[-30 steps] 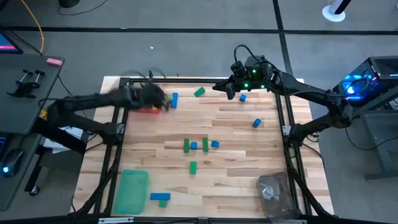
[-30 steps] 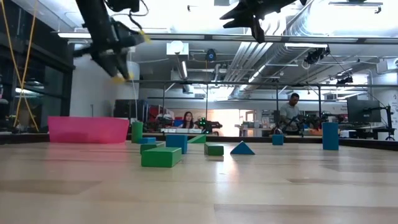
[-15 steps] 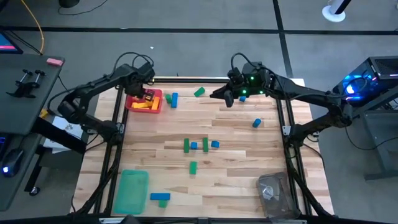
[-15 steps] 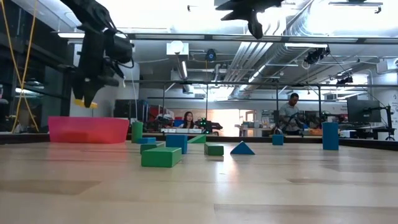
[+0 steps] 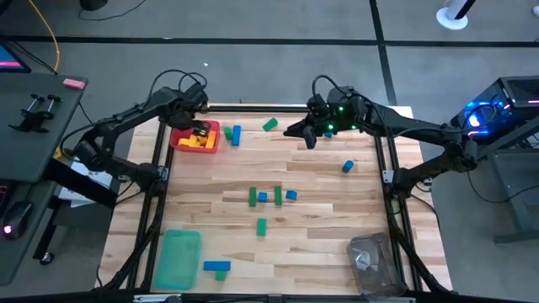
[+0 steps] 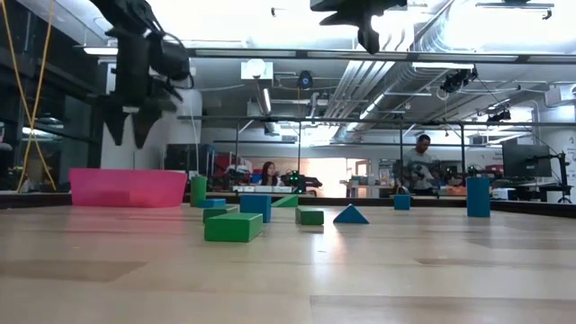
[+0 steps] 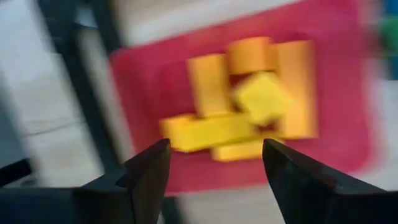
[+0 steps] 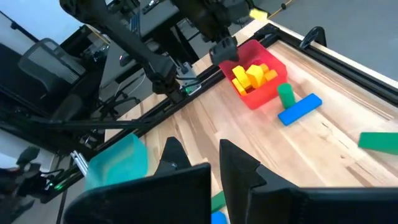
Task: Sort blocks
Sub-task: Put the blue block into the green bin
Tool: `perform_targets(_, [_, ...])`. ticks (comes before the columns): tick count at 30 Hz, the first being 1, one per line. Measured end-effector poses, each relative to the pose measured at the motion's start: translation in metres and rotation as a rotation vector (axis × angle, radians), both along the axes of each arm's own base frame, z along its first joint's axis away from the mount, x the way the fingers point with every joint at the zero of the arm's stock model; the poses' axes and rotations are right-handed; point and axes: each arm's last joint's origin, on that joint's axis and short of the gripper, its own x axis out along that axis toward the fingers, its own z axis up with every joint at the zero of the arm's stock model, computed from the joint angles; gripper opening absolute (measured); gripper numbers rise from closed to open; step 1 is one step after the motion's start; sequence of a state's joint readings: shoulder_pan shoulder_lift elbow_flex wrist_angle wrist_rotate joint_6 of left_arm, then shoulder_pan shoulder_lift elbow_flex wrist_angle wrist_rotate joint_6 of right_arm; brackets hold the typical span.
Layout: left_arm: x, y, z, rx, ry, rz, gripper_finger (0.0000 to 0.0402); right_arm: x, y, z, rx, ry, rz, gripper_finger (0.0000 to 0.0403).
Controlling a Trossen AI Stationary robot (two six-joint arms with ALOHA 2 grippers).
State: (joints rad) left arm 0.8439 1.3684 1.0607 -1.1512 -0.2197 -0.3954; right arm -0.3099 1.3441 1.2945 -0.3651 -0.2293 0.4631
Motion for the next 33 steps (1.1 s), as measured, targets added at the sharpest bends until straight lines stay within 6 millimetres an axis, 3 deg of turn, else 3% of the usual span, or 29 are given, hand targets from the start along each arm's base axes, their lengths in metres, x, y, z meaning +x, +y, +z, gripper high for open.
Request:
perform_targets(3, [0.012,-0.019,0.011,-0.043,-0.163,-0.084,0.0240,-0.006,0.001,0.004,-0.017,-0.005,0.013,0.0000])
perform_targets(7, [0.039,-0.070,0.024,-0.039,-0.250,-0.298,0.0235,-0.021,0.006,0.013,-0.050,-0.009,0.027,0.0000])
perform_targets(11, [0.066,-0.140,0.025,-0.091,-0.274,-0.599,0.0232,-0.033,0.010,0.022,-0.081,-0.029,0.032,0.0000])
perform_targets(14, [0.075,-0.201,0.017,-0.147,-0.238,-0.843,0.0232,-0.036,0.011,0.025,-0.084,-0.038,0.032,0.0000])
perform_targets(19, [0.067,-0.296,-0.002,-0.227,-0.199,-1.180,0.0232,-0.033,0.013,0.023,-0.082,-0.032,0.073,0.0000])
perform_targets(22, [0.060,-0.338,-0.014,-0.249,-0.232,-1.337,0.0232,-0.029,0.020,0.021,-0.084,-0.032,0.136,0.0000])
perform_targets(26, [0.057,-0.368,-0.025,-0.263,-0.274,-1.417,0.0232,-0.025,0.040,0.021,-0.023,-0.037,0.198,0.0000])
perform_targets(33, [0.064,-0.362,-0.026,-0.146,-0.277,-1.406,0.0232,-0.020,0.099,0.021,0.057,-0.016,0.164,0.0000])
